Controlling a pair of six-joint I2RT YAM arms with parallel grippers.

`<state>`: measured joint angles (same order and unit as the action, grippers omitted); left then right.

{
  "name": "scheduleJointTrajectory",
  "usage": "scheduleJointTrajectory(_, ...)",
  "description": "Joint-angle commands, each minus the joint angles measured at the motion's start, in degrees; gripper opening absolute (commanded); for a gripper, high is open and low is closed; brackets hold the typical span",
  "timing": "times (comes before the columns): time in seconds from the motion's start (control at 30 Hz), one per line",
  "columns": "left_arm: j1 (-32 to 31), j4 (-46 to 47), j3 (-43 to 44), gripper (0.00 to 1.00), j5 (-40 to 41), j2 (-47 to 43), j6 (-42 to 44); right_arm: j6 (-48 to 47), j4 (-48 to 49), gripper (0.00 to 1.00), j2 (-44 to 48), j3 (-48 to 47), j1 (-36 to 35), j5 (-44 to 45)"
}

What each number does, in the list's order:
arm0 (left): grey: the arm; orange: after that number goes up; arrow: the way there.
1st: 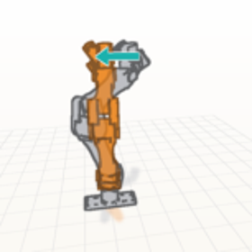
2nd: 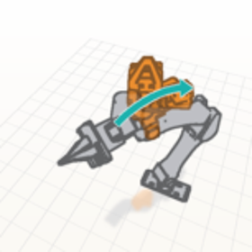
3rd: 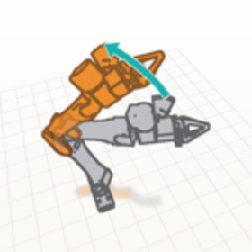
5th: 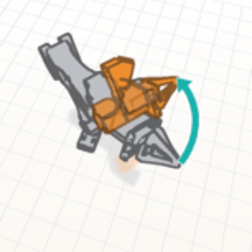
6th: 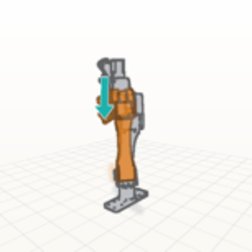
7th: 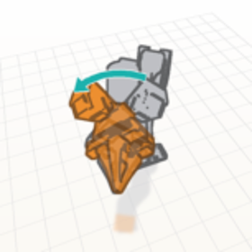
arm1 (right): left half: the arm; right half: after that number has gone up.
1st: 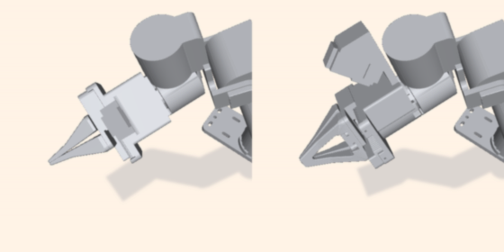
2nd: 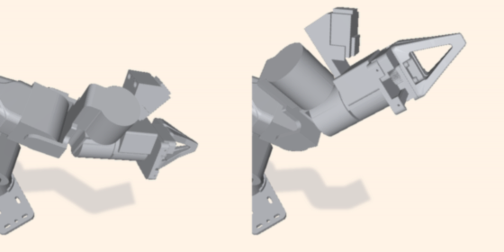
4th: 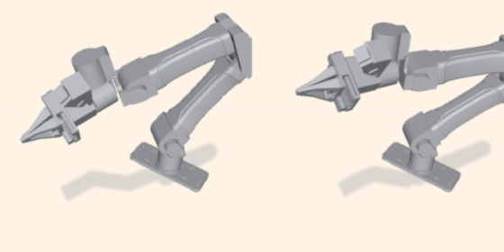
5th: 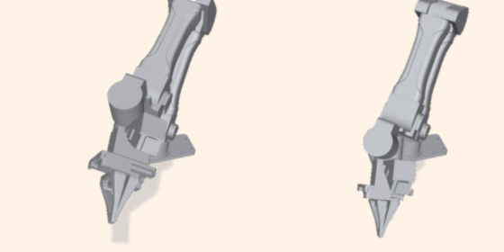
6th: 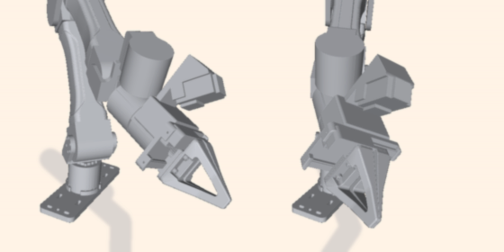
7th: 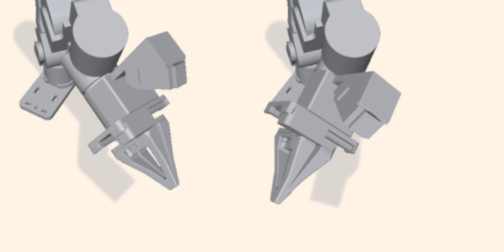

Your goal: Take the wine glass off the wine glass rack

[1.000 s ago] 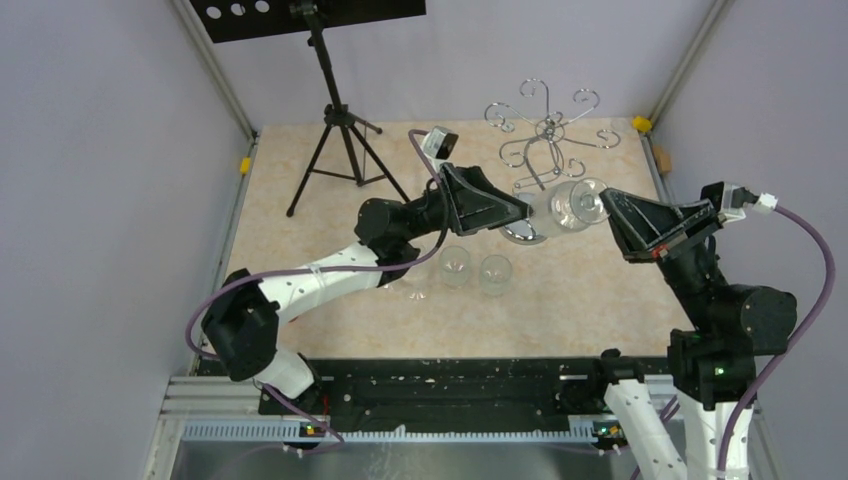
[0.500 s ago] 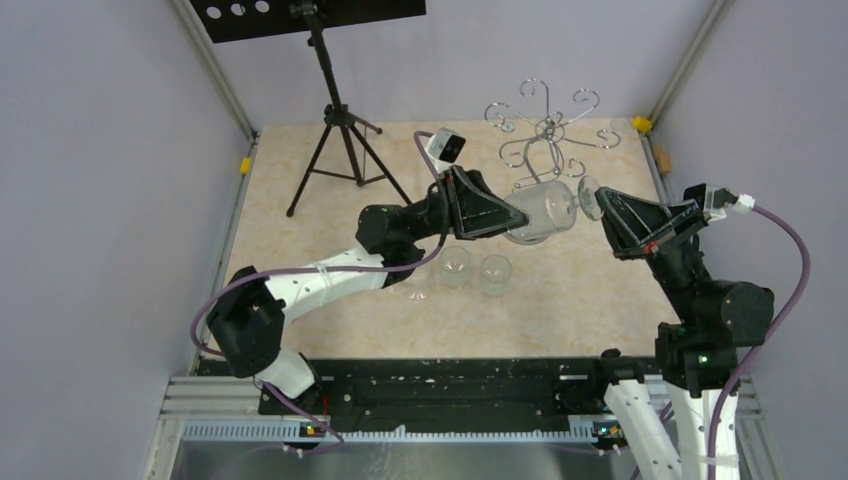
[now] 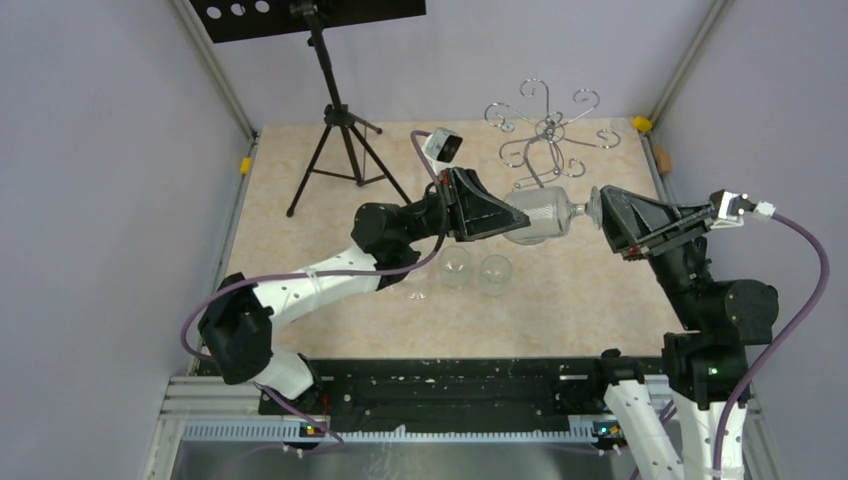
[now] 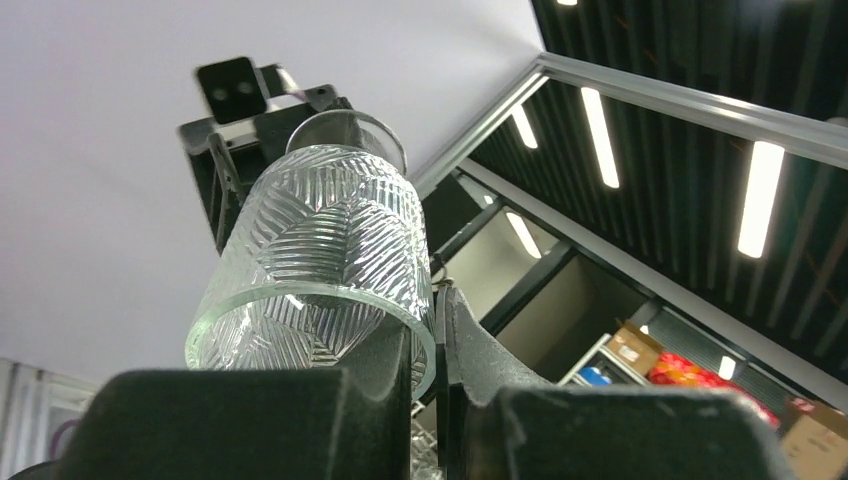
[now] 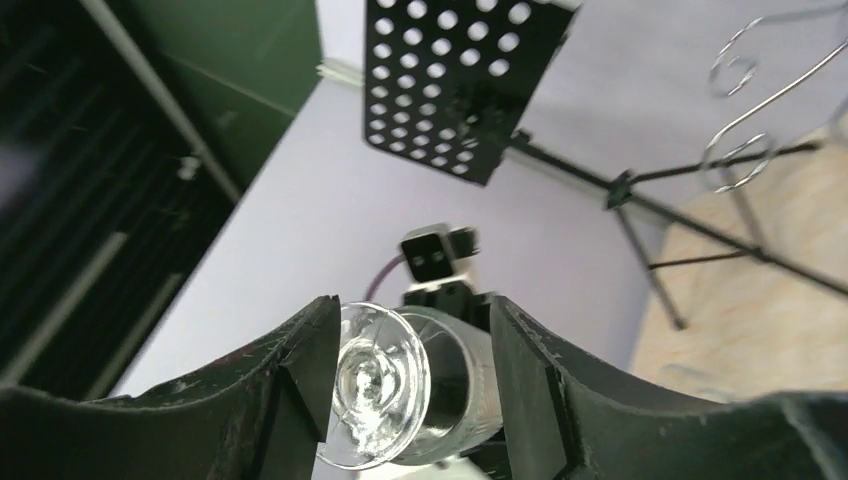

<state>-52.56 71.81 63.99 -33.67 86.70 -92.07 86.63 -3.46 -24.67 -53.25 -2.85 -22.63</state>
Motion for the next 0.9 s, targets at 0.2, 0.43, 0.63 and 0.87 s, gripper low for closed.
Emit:
scheduleJointTrajectory(0.2,-1.99,-48.45,3.64,0.0,9.34,-13.77,42.29,-39.75,-33.55,0.59,0.26,-13.84,0.21,23.82)
scheduleJointTrajectory(0.43,-8.83,-76.82,15.6,0.0,23.11,-6.73,64.2,-46.87,-44.35,0.58,1.95,-17.73,0.22,37.37)
scheduleJointTrajectory(0.63,-13.5,-93.73,28.78,0.0,30.86,6.81,70.11,-48.69,-50.33,0.52,2.2,-21.97,0.22,43.83)
scheduleJointTrajectory(0.87,-16.84,-104.02,42.57,0.0,37.86,22.79,72.55,-49.54,-52.74,0.51,4.0,-22.19,0.22,48.36)
